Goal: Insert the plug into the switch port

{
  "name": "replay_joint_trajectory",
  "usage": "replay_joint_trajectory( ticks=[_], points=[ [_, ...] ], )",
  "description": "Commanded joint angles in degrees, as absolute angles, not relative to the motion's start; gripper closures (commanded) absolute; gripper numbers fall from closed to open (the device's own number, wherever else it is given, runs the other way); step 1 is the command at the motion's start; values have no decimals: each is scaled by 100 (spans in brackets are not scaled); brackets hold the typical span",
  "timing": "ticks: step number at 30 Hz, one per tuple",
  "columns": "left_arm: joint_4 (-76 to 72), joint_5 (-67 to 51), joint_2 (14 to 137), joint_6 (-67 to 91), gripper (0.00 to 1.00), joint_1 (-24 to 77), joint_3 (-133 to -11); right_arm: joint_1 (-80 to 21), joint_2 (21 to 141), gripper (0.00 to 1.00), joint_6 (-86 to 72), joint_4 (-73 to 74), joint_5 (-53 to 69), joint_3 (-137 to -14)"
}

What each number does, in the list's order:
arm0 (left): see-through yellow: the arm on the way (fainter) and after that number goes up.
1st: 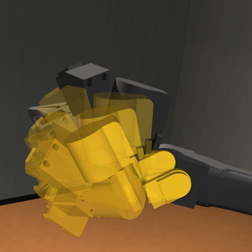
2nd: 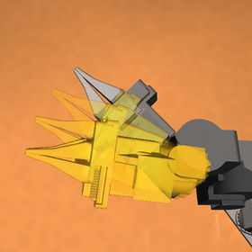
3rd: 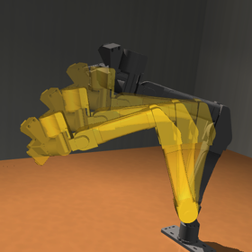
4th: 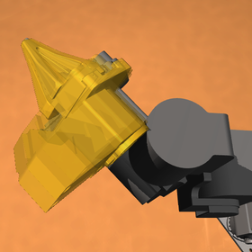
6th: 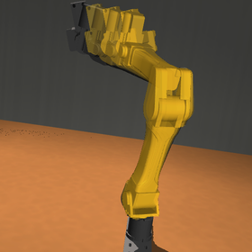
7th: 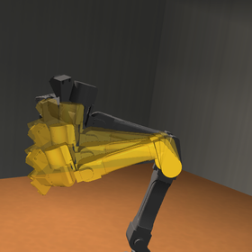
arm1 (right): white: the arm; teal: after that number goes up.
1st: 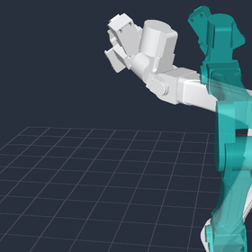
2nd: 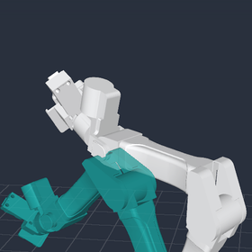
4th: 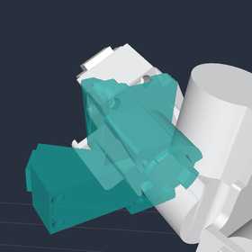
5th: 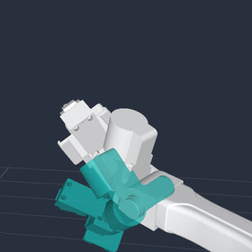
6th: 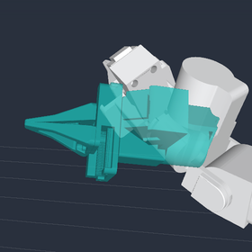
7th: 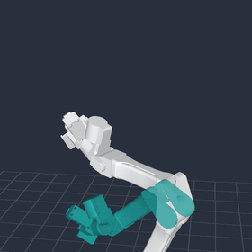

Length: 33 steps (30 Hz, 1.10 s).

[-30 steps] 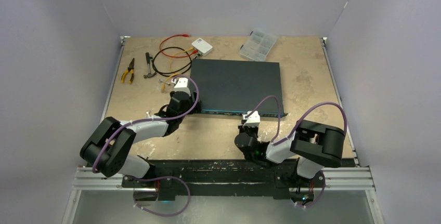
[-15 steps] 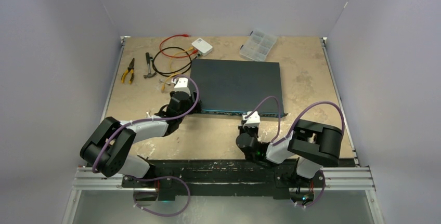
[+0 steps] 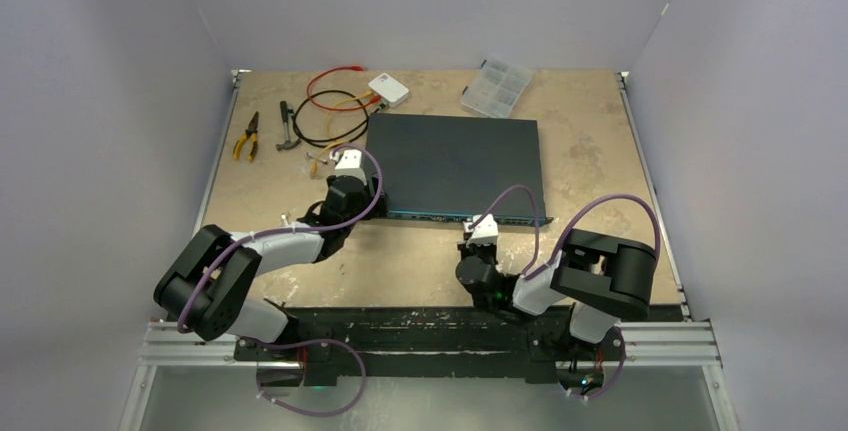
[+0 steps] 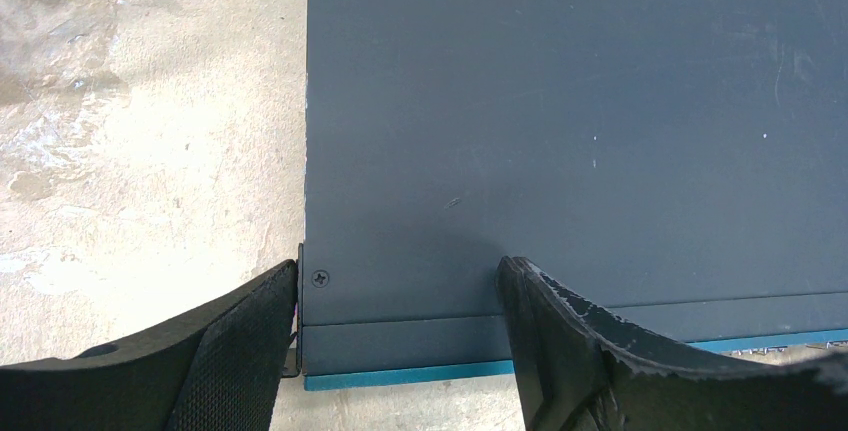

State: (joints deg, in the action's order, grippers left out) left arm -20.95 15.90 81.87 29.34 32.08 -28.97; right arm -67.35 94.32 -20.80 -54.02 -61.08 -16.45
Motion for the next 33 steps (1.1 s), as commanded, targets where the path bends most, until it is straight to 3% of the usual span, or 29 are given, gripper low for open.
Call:
replay_joint_trajectory(
  ticks=[1, 14, 33],
  points=[
    [-1239, 1002, 8385, 3234, 29, 3419, -2675, -6513, 9312, 100, -1898, -5967, -5909, -1800],
    [-1235, 1002, 8367, 3242, 29, 3419, -2675, -6522, 8939, 100, -2668, -4850, -6199, -2192],
    [-1227, 1011, 8367, 3242, 29, 3419, -2667, -6337, 9219, 100, -2800, -4756, -6269, -1978]
  ],
)
